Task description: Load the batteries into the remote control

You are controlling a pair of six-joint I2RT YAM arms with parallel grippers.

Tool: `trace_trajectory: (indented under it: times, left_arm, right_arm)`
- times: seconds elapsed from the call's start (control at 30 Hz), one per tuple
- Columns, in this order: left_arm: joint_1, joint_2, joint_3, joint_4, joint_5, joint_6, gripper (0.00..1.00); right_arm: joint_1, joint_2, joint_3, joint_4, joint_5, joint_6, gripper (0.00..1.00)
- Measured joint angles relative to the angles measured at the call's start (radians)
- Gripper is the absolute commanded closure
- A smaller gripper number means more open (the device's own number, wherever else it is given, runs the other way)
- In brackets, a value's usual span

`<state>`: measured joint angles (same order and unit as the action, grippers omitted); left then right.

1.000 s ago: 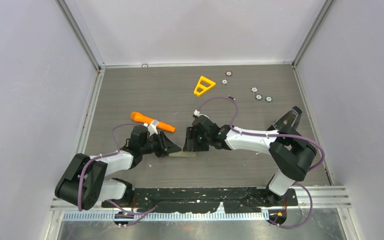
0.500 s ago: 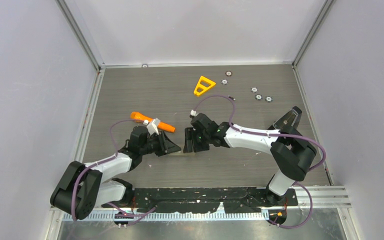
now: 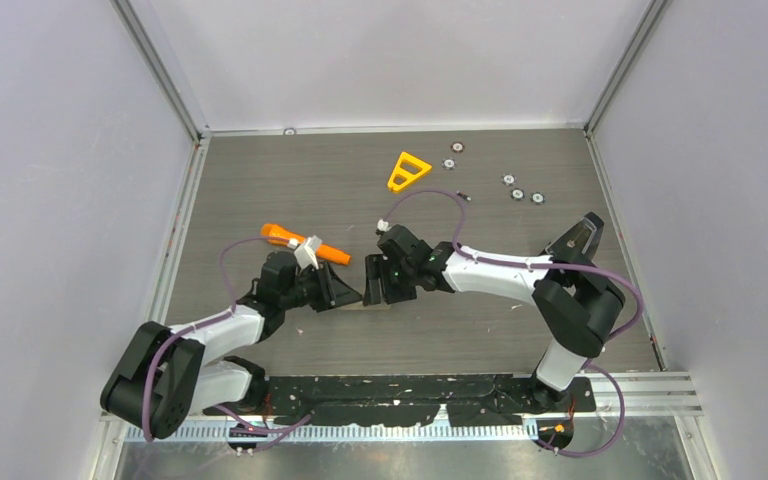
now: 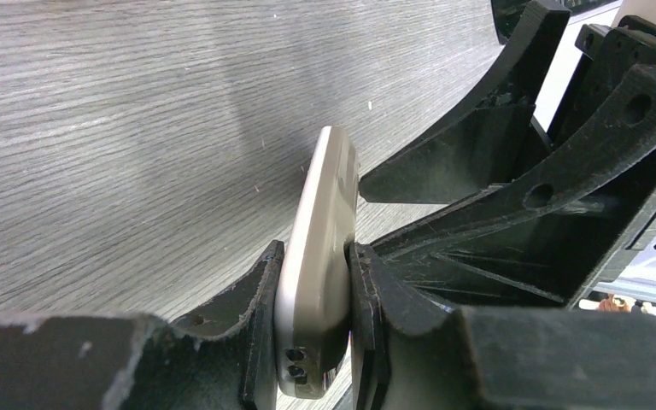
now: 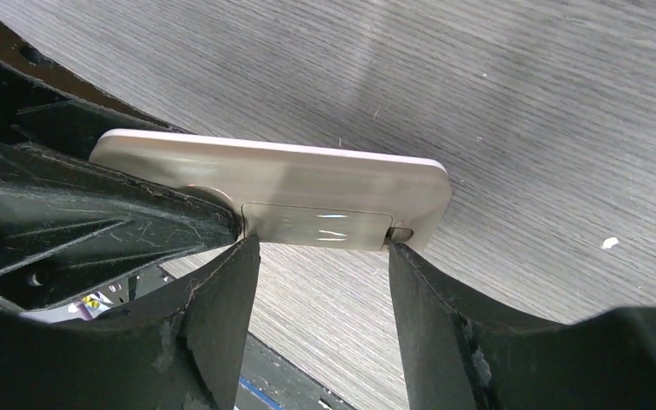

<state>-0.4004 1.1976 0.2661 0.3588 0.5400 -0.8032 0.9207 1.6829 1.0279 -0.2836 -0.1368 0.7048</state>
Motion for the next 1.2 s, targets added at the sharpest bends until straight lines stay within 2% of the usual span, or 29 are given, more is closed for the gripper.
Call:
trace_trajectory:
  times: [0.4, 0.83, 1.2]
  left_arm:
    - [-0.001, 0.005, 0.001, 0.005, -0.008, 0.000, 1.00]
    - [-0.003, 0.005, 0.001, 0.006, -0.009, 0.001, 1.00]
    - [-0.003, 0.011, 0.001, 0.018, -0.018, 0.001, 1.00]
  right_arm:
    - [-0.007, 0.012, 0.008, -0.005, 0.005, -0.002, 0.29]
    - [-0.008, 0.013, 0.008, 0.007, 0.000, -0.015, 0.37]
    - [-0.016, 0.020, 0.008, 0.025, -0.007, -0.023, 0.34]
